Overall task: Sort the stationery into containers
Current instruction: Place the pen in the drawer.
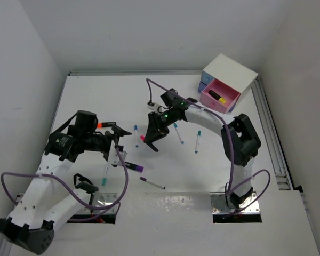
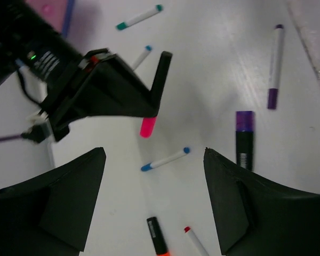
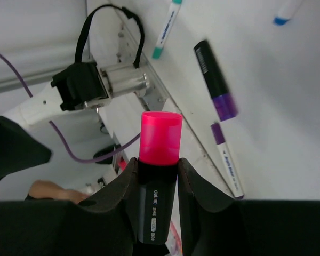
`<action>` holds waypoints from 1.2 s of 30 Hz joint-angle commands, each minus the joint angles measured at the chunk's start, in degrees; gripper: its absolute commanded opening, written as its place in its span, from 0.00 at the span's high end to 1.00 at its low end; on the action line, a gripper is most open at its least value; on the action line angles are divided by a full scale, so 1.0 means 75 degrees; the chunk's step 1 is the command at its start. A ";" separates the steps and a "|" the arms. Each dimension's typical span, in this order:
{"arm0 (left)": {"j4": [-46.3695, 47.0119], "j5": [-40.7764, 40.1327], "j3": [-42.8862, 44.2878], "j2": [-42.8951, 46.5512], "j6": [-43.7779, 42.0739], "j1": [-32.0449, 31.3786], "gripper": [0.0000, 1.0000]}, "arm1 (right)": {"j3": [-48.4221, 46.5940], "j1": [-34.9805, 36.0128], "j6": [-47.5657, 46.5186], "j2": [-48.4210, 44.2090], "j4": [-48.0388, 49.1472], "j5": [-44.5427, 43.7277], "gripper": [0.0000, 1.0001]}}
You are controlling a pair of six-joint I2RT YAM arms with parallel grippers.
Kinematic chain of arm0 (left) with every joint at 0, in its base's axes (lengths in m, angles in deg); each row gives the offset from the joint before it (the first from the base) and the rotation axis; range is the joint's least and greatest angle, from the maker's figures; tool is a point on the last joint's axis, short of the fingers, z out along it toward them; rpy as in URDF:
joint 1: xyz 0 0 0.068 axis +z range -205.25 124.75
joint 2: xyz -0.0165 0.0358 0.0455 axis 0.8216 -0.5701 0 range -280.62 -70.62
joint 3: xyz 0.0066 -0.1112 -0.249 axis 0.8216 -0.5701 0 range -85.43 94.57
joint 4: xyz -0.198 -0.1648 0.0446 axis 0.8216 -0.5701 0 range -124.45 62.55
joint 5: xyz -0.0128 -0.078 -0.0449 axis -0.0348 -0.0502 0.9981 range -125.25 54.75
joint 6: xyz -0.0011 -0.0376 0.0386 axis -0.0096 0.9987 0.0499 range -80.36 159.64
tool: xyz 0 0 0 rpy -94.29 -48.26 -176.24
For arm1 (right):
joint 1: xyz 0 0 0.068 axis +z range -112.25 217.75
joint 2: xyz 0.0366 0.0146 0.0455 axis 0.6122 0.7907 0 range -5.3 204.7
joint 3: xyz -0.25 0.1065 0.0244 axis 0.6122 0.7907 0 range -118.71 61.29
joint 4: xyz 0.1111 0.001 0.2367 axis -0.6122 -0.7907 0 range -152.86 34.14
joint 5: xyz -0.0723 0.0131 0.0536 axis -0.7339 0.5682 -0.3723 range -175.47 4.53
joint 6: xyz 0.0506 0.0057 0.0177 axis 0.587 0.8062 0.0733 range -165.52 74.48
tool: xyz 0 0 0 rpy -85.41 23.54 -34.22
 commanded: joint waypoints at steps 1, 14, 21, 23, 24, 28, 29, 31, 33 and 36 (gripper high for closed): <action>-0.0937 -0.0158 0.0283 -0.0330 -0.1251 -0.0703 0.20 | -0.0108 0.0299 0.0297 0.0045 0.0034 0.0519 1.00; 0.1336 -0.1481 0.0108 -0.1291 0.1034 -0.3481 0.25 | 0.0407 0.0627 0.0907 -0.0295 0.0374 0.0801 1.00; 0.1701 -0.1868 -0.0150 -0.1432 0.1246 -0.4044 0.32 | 0.0536 0.0744 0.1317 -0.0471 0.0667 0.0976 1.00; 0.1665 -0.1904 -0.0174 -0.1491 0.1234 -0.4091 0.34 | 0.0559 0.0745 0.1387 -0.0518 0.0725 0.1012 1.00; 0.1654 -0.1916 -0.0185 -0.1514 0.1234 -0.4115 0.34 | 0.0571 0.0745 0.1410 -0.0541 0.0760 0.1047 1.00; 0.1572 -0.1846 -0.0244 -0.1678 0.1246 -0.4150 0.36 | 0.0571 0.0756 0.1504 -0.0600 0.0831 0.1094 1.00; 0.1560 -0.1869 -0.0267 -0.1702 0.1257 -0.4150 0.36 | 0.0560 0.0756 0.1516 -0.0612 0.0842 0.1105 1.00; 0.1536 -0.1927 -0.0373 -0.1760 0.1234 -0.4150 0.38 | 0.0559 0.0756 0.1563 -0.0670 0.0854 0.1129 1.00; 0.1606 -0.2033 -0.0501 -0.1772 0.1257 -0.4103 0.39 | 0.0618 0.0756 0.1656 -0.0752 0.0924 0.1164 1.00; 0.1759 -0.2033 -0.0619 -0.1691 0.1398 -0.3986 0.41 | 0.0688 0.0756 0.1668 -0.0869 0.0972 0.1164 1.00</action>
